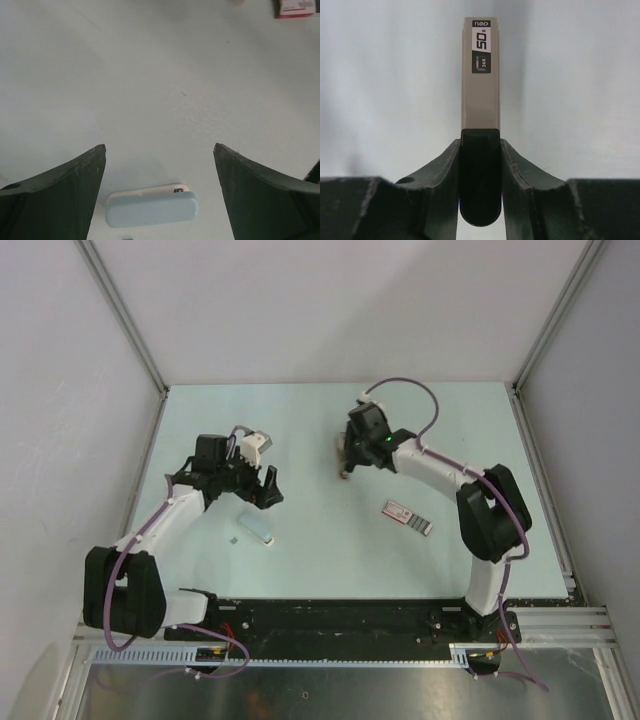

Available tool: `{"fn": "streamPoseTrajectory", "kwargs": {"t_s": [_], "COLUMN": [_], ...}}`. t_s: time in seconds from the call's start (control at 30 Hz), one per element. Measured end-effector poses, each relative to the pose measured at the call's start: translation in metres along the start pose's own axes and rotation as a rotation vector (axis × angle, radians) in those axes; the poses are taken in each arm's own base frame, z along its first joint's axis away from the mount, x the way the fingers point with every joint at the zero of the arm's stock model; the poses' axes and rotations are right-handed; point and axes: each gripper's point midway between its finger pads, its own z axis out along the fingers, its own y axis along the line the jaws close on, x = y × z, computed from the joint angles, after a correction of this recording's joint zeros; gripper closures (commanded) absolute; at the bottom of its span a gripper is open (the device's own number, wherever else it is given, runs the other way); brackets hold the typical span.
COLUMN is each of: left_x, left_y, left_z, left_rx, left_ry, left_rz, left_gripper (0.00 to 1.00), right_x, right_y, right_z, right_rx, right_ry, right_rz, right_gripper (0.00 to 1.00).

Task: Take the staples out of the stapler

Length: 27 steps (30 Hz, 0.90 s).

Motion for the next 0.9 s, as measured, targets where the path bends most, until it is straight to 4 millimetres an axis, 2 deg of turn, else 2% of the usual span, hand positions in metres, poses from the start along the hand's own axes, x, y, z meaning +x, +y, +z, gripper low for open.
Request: {"fn": "streamPoseTrajectory", "kwargs": {"t_s": [0.07,0.13,0.2,0.27,0.53,0.77,0.9], "left_x": [0.001,0.001,0.000,0.000,0.000,-0.002,-0.003], "left_y": [-0.009,-0.017,-0.022,-0.026,-0.026,-0.026,-0.028], "left_z": [0.006,0.010,0.013,0.016,0.020,0.020,0.020], "left_rx": [0.044,0.080,0.101,0.112,0.118,0.125,0.136], "left_ry": [0.006,0.006,0.005,0.007,0.007,-0.004,-0.007], "left_rz": [0.013,0.034,0.054,0.069,0.095,0.107,0.108], "left_gripper": [0.07,0.08,0.09,0.10,0.17,0.17,0.17], "right_x": [0.013,0.023,0.030,0.036,0.048,0.049,0.046], "right_y": [0.044,0.079,0.102,0.113,0.122,0.120,0.128], "right_z": [-0.018,-0.032,-0.039,-0.041,-0.037,-0.046,-0.050], "right_rx": [-0.103,-0.186,-0.243,-0.269,-0.288,-0.308,-0.327], "right_ry": [-0.020,-0.036,-0.051,-0.062,-0.083,-0.110,-0.131], "right_rz": [-0.010,-0.004,0.015,0.045,0.180,0.317,0.363], "right_gripper": [1.00,1.00,1.00,1.00,1.00,1.00,1.00]}}
